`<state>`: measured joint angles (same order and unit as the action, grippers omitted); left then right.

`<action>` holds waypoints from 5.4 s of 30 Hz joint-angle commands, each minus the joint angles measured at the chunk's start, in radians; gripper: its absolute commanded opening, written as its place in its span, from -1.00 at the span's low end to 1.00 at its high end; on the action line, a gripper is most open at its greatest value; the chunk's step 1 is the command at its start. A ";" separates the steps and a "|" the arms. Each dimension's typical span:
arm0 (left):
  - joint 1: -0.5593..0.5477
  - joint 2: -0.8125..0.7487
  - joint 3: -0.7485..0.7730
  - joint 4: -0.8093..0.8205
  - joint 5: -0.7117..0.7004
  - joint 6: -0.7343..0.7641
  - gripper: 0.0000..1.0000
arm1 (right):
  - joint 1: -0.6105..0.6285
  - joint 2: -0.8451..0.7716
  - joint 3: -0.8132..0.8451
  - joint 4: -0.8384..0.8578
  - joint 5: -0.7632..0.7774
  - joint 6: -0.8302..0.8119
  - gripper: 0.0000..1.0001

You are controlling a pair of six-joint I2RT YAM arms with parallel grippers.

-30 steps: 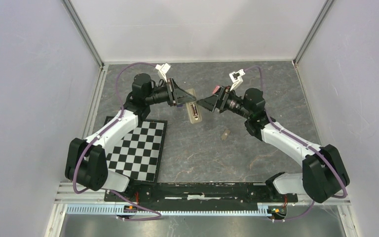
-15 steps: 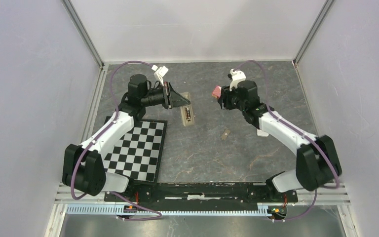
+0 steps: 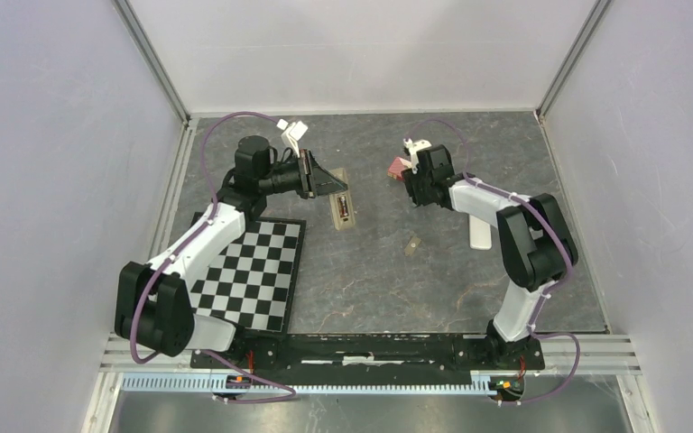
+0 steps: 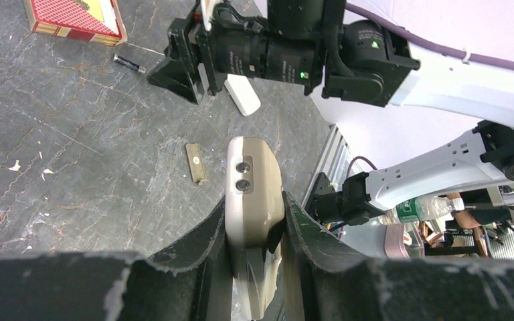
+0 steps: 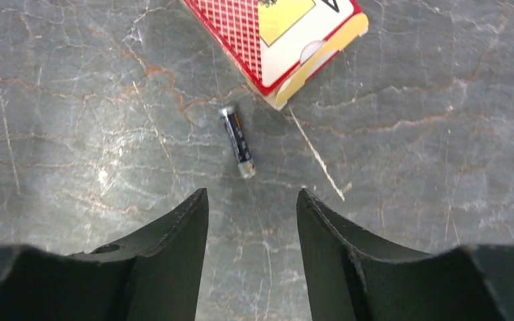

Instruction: Load the batteries into the remote control

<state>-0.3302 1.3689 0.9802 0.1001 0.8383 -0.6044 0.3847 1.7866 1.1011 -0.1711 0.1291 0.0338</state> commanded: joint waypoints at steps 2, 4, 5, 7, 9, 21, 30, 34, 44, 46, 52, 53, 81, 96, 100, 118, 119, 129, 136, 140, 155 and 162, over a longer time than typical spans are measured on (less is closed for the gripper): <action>0.004 0.025 0.040 0.039 -0.001 -0.004 -0.96 | -0.025 0.086 0.099 0.015 -0.111 -0.076 0.08; 0.005 0.034 0.049 0.041 0.000 -0.005 -0.96 | -0.027 0.107 0.113 0.016 -0.126 -0.083 0.02; 0.005 0.041 0.053 0.040 0.002 -0.006 -0.96 | -0.027 0.115 0.120 0.014 -0.126 -0.082 -0.01; 0.005 0.050 0.061 0.041 0.003 -0.010 -0.96 | -0.029 0.131 0.126 0.011 -0.124 -0.077 -0.03; 0.004 0.057 0.067 0.041 0.003 -0.012 -0.96 | -0.030 0.142 0.126 0.011 -0.119 -0.076 -0.09; 0.005 0.056 0.060 0.090 -0.012 -0.038 -0.96 | -0.038 0.176 0.139 0.010 -0.140 -0.069 -0.58; 0.005 0.016 0.009 0.160 -0.079 -0.073 -0.96 | -0.048 0.106 0.118 0.012 -0.208 -0.035 -0.89; 0.004 -0.013 -0.029 0.230 -0.154 -0.101 -0.96 | -0.047 0.014 0.096 0.013 -0.273 0.031 -0.93; 0.002 0.004 -0.060 0.266 -0.265 -0.158 -0.96 | -0.047 -0.223 0.028 0.029 -0.549 0.122 -0.97; 0.000 0.012 -0.064 0.265 -0.273 -0.171 -0.96 | -0.047 -0.268 0.013 0.033 -0.634 0.110 -0.97; -0.005 0.023 -0.096 0.356 -0.261 -0.240 -0.96 | -0.024 -0.380 -0.017 0.069 -0.900 0.071 -0.98; -0.008 0.026 -0.106 0.385 -0.256 -0.260 -0.96 | -0.009 -0.392 -0.017 0.072 -0.924 0.065 -0.98; -0.087 0.067 -0.358 0.855 -0.456 -0.676 -0.96 | 0.209 -0.435 0.085 -0.035 -0.584 0.267 -1.00; -0.087 0.094 -0.352 0.871 -0.428 -0.678 -0.96 | 0.250 -0.367 0.149 -0.137 -0.517 0.205 -0.90; -0.086 0.101 -0.353 0.877 -0.421 -0.683 -0.96 | 0.256 -0.351 0.167 -0.139 -0.510 0.197 -0.86; -0.087 0.115 -0.353 0.905 -0.414 -0.700 -0.96 | 0.263 -0.337 0.205 -0.163 -0.471 0.209 -0.40; -0.086 0.115 -0.352 0.903 -0.415 -0.700 -0.96 | 0.263 -0.340 0.209 -0.163 -0.470 0.214 -0.34; -0.086 0.115 -0.318 0.866 -0.428 -0.803 -0.96 | 0.255 -0.371 0.283 -0.158 -0.463 0.346 0.44; -0.087 0.130 -0.258 0.919 -0.431 -0.940 -0.96 | 0.241 -0.444 0.325 -0.150 -0.333 0.488 0.80; -0.086 0.130 -0.256 1.014 -0.468 -1.026 -0.96 | 0.213 -0.515 0.291 -0.125 -0.237 0.609 0.92; -0.103 0.190 -0.101 1.094 -0.620 -1.218 -0.96 | 0.197 -0.624 0.032 0.228 -0.245 0.990 0.96; -0.117 0.201 -0.084 1.093 -0.616 -1.218 -0.96 | 0.198 -0.647 -0.046 0.366 -0.248 1.050 0.88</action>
<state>-0.4389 1.5700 0.8566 1.1175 0.2417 -1.7752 0.5808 1.1790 1.0752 0.0402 -0.1150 1.0214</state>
